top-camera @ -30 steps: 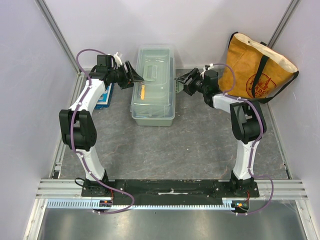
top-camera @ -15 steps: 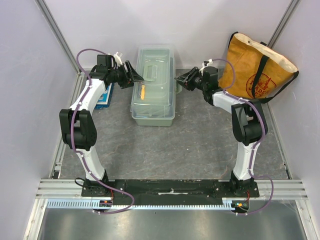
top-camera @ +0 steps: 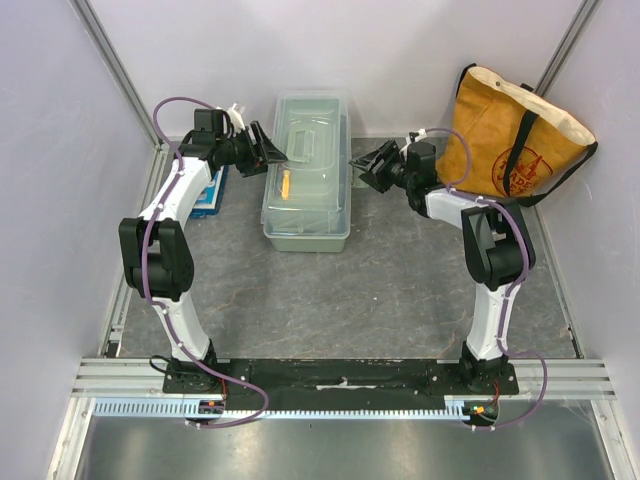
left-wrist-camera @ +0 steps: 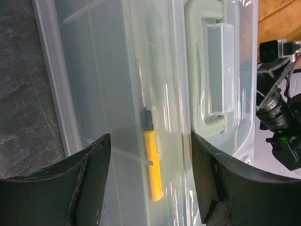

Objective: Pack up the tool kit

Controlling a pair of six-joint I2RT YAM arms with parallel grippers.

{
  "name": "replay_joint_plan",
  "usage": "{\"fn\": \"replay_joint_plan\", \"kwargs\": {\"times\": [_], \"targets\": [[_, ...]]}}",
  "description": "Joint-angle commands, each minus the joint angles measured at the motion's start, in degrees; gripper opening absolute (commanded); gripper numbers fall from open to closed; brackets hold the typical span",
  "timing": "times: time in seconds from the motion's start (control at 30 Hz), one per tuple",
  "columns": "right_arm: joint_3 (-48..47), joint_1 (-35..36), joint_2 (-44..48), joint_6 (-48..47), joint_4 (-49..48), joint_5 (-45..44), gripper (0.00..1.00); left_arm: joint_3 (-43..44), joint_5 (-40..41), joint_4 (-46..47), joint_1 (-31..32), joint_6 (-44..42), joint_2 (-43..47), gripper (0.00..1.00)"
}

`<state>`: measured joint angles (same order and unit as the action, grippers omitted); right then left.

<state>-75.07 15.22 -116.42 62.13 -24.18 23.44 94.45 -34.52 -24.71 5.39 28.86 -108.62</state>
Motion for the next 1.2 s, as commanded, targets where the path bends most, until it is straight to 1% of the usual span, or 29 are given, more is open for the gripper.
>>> {"fn": "replay_joint_plan", "kwargs": {"times": [0.0,0.07,0.17,0.37,0.43,0.53,0.63,0.67,0.8,0.93,1.03,1.1,1.17], "targets": [[3.5,-0.5,6.7,-2.7,-0.9,1.1,0.74,-0.7,1.4,-1.6,2.7,-0.9,-4.3,0.70],[5.9,-2.2,8.2,-1.8,-3.9,1.3,0.78,-0.7,1.7,-1.7,2.7,-0.9,-4.6,0.70],[8.4,-3.5,9.4,-1.0,-5.4,1.6,0.81,-0.8,2.4,-2.1,2.6,-0.7,-4.8,0.70],[9.5,-4.0,6.7,-1.0,-7.5,3.3,0.86,-0.8,3.8,-2.7,2.7,-0.8,-4.6,0.70],[10.5,-4.1,6.3,-1.5,-8.8,2.8,0.90,-0.7,4.0,-2.7,2.7,-1.1,-4.4,0.70],[9.0,-4.1,3.5,-2.3,-10.1,4.1,0.98,-0.5,3.8,-2.8,2.7,-1.2,-4.4,0.70],[8.2,-4.2,-1.9,2.4,-20.0,9.2,0.98,-0.4,3.2,-2.8,2.7,-1.1,-4.7,0.70],[8.3,-4.1,-4.1,5.7,-25.6,9.9,0.98,-0.4,3.3,-2.8,2.8,-1.2,-4.7,0.70],[7.5,-4.1,-9.6,14.0,-38.5,11.8,0.98,-0.5,3.1,-2.8,2.8,-1.2,-4.8,0.70],[6.0,-4.0,-13.2,20.3,-51.7,13.2,0.98,-0.4,3.1,-2.8,2.7,-1.2,-4.8,0.70],[4.8,-3.7,-15.0,25.0,-60.1,13.2,0.98,-0.3,3.1,-2.8,2.7,-1.0,-4.9,0.70],[3.9,-3.5,-16.0,27.8,-63.6,13.5,0.98,-0.1,3.0,-2.8,2.7,-0.9,-5.0,0.70],[2.8,-3.4,-16.7,29.6,-65.0,13.5,0.98,-0.1,3.0,-2.7,2.8,-0.8,-5.0,0.70]]}}
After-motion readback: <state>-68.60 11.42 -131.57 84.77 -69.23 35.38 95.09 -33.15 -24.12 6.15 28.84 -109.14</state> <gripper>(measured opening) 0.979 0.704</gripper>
